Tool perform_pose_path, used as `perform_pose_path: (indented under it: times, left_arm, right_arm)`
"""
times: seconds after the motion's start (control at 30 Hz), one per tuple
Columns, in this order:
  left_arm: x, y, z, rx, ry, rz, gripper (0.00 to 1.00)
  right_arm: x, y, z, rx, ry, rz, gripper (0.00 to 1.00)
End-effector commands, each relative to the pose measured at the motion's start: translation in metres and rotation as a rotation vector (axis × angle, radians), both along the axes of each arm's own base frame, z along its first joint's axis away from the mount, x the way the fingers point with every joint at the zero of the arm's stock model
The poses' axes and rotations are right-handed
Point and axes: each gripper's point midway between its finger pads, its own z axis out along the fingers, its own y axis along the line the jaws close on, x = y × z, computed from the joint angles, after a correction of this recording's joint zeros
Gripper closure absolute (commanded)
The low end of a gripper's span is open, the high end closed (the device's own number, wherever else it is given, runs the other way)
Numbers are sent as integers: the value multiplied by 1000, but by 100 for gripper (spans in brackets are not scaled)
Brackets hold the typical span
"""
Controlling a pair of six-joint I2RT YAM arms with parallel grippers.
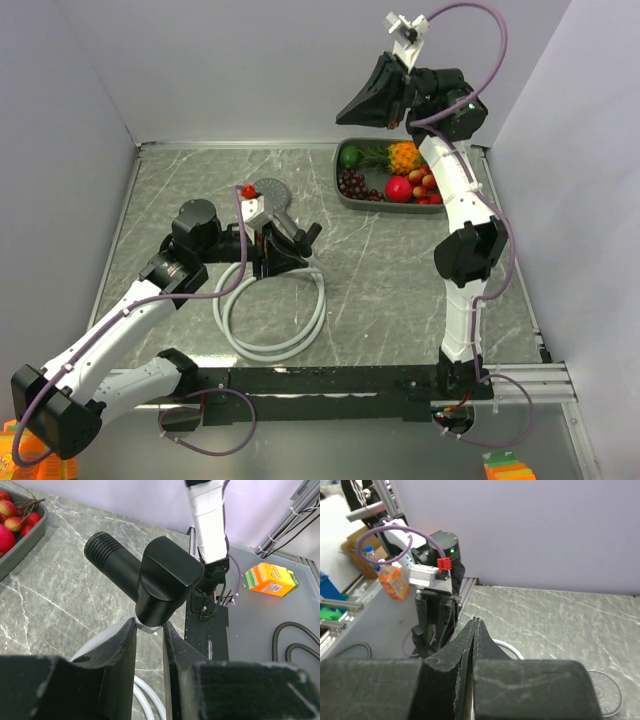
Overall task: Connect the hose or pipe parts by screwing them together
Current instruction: Install the adaptor on the pipeline.
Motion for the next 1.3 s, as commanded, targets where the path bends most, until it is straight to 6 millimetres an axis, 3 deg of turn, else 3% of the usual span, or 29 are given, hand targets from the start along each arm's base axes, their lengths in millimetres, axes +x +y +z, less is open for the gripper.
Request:
perform_pose_path:
  times: [0.0, 0.07, 0.2, 0.27, 0.33, 0.37, 0.4, 0.43, 0.47, 0.5, 0.53, 0.57, 0.63, 0.67, 0.7, 0.73, 0.8, 0.87, 0.9, 0.93, 0.97, 1.0, 1.03, 1.07, 1.1, 1.17, 1.2, 1.27]
  left_arm:
    - [-3, 0, 31, -58, -106, -6, 99]
    - [-2, 0, 29, -53, -103, -5, 99]
    - [4, -9, 31, -50, -108, -5, 99]
    - [2, -13, 33, -50, -113, -17, 99]
    - [2, -16, 34, -53, -117, -19, 99]
    - [1, -16, 34, -52, -115, -22, 99]
    - [0, -16, 36, -53, -119, -20, 99]
    - [-1, -15, 35, -49, -122, -18, 99]
    - [-2, -14, 35, -48, -121, -15, 99]
    - [-2, -13, 36, -48, -128, -15, 99]
    - [-3, -13, 36, -49, -131, -18, 99]
    - [-4, -12, 36, -49, -135, -20, 99]
    - [-6, -11, 36, -50, -147, -18, 99]
    - [-6, -10, 31, -33, -141, -18, 99]
    - [-6, -9, 30, -28, -145, -19, 99]
    - [-6, -9, 28, -21, -144, -15, 99]
    - [-6, -8, 24, -5, -150, -16, 99]
    - [-6, -8, 20, 2, -158, -23, 99]
    - [-6, -8, 18, 8, -152, -26, 99]
    - [-7, -8, 17, 10, -152, -27, 99]
    - [-7, -8, 14, 19, -158, -29, 99]
    - [-8, -8, 12, 25, -151, -31, 99]
    - [-9, -8, 9, 32, -141, -37, 99]
    - [-11, -9, 8, 33, -136, -46, 99]
    - [-11, -9, 7, 38, -130, -48, 99]
    - [-12, -12, 4, 40, -125, -57, 99]
    - [-12, -12, 3, 41, -124, -61, 99]
    - [-13, -16, 3, 38, -127, -71, 99]
  right_arm:
    - [9, -31, -44, -223, -227, -108, 100]
    - [9, -44, -39, -229, -210, -146, 100]
    - [-22, -61, 0, -223, -261, -171, 100]
    - [-42, -67, 31, -149, -342, -179, 99]
    - [-50, -72, 63, -66, -241, -191, 100]
    - [-68, -72, 90, 14, -434, -208, 100]
    - [-51, -71, 93, 4, -70, -254, 98]
    - [-50, -70, 150, 194, -396, -510, 67]
    - [-42, -71, 153, 211, -360, -504, 64]
    - [-48, -75, 167, 242, -365, -521, 62]
    - [-30, -79, 159, 225, -305, -577, 1]
    - [-18, -86, 164, 252, -275, -676, 0]
    - [21, -90, 127, 166, -209, -841, 0]
    - [21, -105, 135, 188, -229, -1012, 0]
    - [43, -106, 106, 120, -186, -1090, 0]
    - [48, -109, 94, 71, -209, -1136, 0]
    - [64, -104, 46, -60, -118, -1183, 0]
    - [64, -96, 27, -75, -93, -1126, 0]
    - [71, -86, -21, -130, 9, -1074, 0]
    - [58, -85, -21, -105, 9, -1055, 0]
    - [59, -83, -21, -68, -14, -1041, 0]
    - [59, -77, -56, -107, 51, -1001, 0]
    - [52, -77, -58, -97, 56, -991, 0]
    - [51, -73, -76, -120, 84, -973, 0]
    - [49, -71, -81, -133, 88, -969, 13]
    - [48, -66, -88, -176, 77, -983, 30]
    - [40, -56, -101, -240, 84, -967, 51]
    - [43, -53, -108, -286, 68, -993, 69]
